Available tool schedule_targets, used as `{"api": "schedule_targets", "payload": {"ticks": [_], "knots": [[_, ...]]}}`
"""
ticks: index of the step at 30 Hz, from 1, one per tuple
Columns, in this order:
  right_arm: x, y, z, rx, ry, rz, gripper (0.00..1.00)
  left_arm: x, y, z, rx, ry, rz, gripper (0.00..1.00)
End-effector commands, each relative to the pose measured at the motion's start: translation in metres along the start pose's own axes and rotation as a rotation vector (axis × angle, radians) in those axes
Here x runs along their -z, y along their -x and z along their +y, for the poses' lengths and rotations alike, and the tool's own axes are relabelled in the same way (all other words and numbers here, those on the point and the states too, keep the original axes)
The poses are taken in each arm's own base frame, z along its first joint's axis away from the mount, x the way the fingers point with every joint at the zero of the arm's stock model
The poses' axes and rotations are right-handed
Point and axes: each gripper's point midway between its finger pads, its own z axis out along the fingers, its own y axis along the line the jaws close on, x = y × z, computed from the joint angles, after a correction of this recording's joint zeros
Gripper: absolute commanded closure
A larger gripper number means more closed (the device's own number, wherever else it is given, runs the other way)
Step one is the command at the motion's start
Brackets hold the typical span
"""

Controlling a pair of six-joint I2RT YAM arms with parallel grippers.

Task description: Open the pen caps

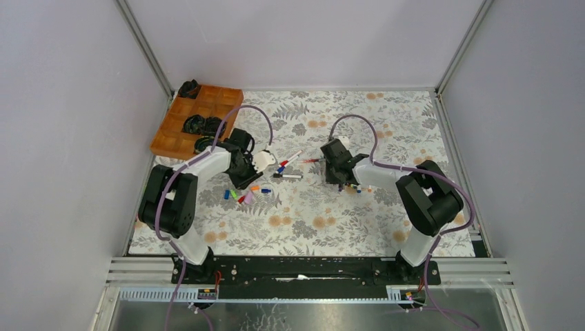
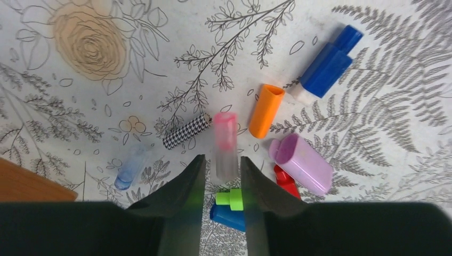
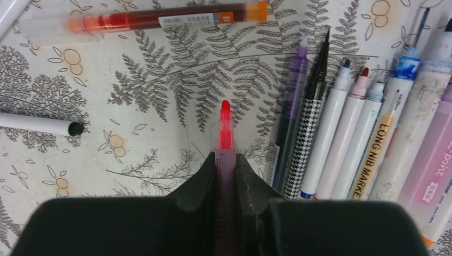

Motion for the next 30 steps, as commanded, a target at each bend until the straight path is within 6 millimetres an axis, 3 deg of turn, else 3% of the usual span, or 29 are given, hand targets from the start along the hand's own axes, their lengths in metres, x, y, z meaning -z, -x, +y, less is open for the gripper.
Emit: {"api": "schedule_targets", "payload": {"ticks": [1, 2, 4, 5, 6, 14, 18, 22, 27, 30], "knots": [[-0.002, 0.015, 0.000, 0.002, -0.085, -0.069, 0.89, 0.030, 0.025, 0.008, 0.004, 0.026, -0.086, 0.59], [-0.002, 0.013, 0.000, 0.010, -0.095, -0.068, 0.86, 0.036, 0.030, 0.009, 0.002, 0.033, -0.099, 0.54], [-0.003, 0.010, -0.002, 0.024, -0.116, -0.063, 0.81, 0.049, 0.038, 0.010, -0.001, 0.036, -0.122, 0.31], [-0.004, 0.008, -0.004, 0.030, -0.124, -0.058, 0.79, 0.056, 0.043, 0.011, -0.003, 0.038, -0.137, 0.05], [-0.004, 0.006, -0.004, 0.035, -0.128, -0.055, 0.78, 0.064, 0.048, 0.012, -0.002, 0.039, -0.155, 0.02], [-0.003, -0.004, -0.007, 0.062, -0.141, -0.032, 0.66, 0.125, 0.087, 0.023, -0.013, 0.124, -0.299, 0.01], [0.002, -0.003, -0.008, 0.067, -0.141, -0.040, 0.70, 0.160, 0.102, 0.030, -0.019, 0.210, -0.382, 0.02], [0.009, 0.005, -0.011, 0.066, -0.152, -0.066, 0.80, 0.194, 0.113, 0.041, -0.018, 0.325, -0.463, 0.02], [0.021, 0.015, -0.015, 0.067, -0.169, -0.100, 0.79, 0.238, 0.127, 0.058, 0.058, 0.487, -0.593, 0.02], [0.031, 0.028, -0.010, 0.069, -0.150, -0.134, 0.72, 0.252, 0.137, 0.056, 0.141, 0.473, -0.657, 0.02]]}}
